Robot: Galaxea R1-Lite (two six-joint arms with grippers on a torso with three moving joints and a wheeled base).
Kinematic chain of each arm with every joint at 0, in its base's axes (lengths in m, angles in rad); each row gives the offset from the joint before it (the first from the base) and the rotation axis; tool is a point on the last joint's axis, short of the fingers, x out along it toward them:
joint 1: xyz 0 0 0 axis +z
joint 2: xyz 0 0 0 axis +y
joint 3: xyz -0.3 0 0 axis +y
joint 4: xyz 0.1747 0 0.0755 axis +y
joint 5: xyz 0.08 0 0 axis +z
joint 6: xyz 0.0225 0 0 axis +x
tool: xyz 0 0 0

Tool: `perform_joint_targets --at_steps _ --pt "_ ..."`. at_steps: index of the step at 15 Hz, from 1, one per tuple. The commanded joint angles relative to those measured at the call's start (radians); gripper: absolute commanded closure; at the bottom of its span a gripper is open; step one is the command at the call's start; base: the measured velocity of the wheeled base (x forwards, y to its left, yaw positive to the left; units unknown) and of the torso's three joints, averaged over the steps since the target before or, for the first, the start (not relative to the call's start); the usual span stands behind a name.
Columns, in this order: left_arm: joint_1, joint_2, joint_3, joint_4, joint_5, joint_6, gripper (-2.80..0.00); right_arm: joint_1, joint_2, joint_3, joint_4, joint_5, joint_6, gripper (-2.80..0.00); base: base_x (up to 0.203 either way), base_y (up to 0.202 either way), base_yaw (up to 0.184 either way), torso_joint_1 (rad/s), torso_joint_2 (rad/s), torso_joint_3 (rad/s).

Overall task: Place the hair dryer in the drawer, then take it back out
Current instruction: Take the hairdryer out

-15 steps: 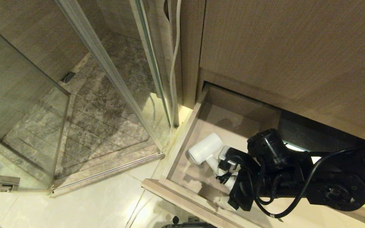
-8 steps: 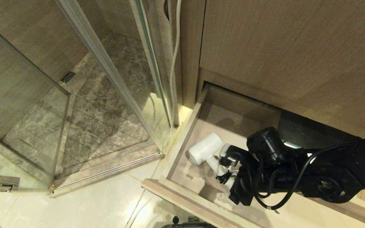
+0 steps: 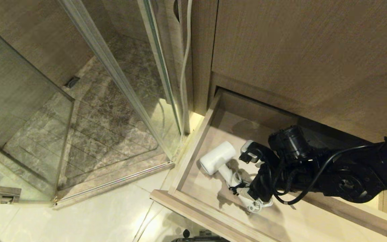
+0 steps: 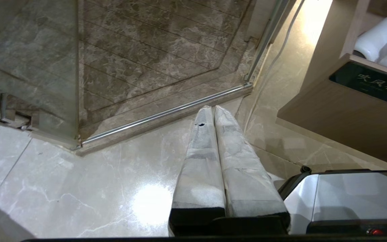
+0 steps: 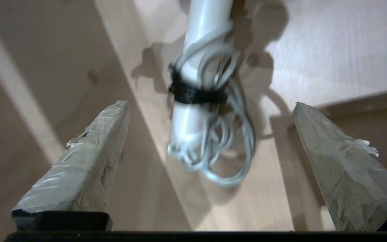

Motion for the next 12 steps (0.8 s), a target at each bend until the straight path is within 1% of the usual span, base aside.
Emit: perform_joint_targets --at_steps 1,3,6,12 --pt "0.000 0.001 0.000 0.000 0.000 0.000 0.00 0.008 0.036 -0.016 -0.038 0.003 0.005 -2.80 0.000 0.000 0.000 0.000 0.00 0.000" --pt "0.000 0.001 0.000 0.000 0.000 0.001 0.00 0.035 0.053 -0.007 -0.071 0.010 0.008 -2.80 0.000 0.000 0.000 0.000 0.00 0.000" --pt "0.000 0.002 0.000 0.000 0.000 0.000 0.00 0.037 0.109 -0.004 -0.123 0.011 0.005 -2.80 0.000 0.000 0.000 0.000 0.00 0.000" --pt "0.000 0.001 0.000 0.000 0.000 0.001 0.00 0.036 0.214 -0.051 -0.191 0.002 0.001 -2.80 0.000 0.000 0.000 0.000 0.00 0.000"
